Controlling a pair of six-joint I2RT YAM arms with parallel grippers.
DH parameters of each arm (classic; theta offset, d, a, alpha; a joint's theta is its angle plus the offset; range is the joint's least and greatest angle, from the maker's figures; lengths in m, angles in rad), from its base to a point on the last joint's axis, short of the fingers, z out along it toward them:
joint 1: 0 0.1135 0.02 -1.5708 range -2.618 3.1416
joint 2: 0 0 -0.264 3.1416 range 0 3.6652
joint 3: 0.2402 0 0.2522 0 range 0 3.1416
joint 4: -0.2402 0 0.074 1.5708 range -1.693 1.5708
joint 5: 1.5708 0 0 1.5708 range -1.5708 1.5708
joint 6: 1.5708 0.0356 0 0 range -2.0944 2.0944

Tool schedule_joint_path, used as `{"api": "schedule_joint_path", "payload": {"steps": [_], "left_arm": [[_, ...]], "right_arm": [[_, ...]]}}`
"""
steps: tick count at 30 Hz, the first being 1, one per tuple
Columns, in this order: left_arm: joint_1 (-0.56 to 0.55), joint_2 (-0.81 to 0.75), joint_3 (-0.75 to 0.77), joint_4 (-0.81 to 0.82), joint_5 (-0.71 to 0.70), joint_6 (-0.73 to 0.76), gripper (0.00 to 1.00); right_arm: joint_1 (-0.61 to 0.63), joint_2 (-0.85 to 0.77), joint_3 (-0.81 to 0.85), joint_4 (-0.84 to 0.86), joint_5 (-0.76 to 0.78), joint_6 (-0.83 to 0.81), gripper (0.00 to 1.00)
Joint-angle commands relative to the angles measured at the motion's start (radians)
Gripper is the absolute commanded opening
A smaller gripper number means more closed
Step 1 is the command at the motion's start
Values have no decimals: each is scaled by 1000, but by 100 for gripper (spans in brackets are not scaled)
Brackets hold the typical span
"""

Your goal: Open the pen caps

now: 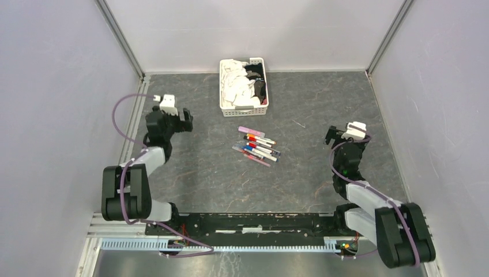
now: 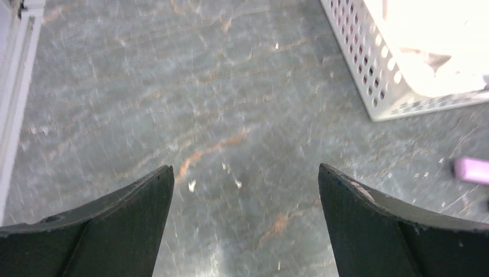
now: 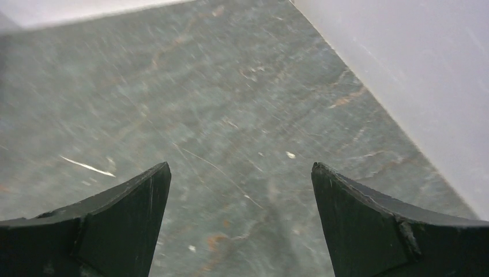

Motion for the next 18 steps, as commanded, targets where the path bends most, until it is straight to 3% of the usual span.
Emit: {"api": "schedule_joint_path", "payload": {"steps": [1,3,7,12,18], "left_arm": [[32,-14,245,-528,111,70,99],[59,-8,336,-677,166,75,98],[120,-61,418,-817,257,64,98],[141,-150,470,-952,286,76,99],[143,-164,533,-1095,302,101,99]], "right_arm": [[2,-97,109,-280,23,377,98],[3,-113,167,-379,-54,351,98],[32,-72,225,-379,-413,237,98],[314,20,367,-546,-378,85,91],[435,258,578,-613,-455,-23,75]]}}
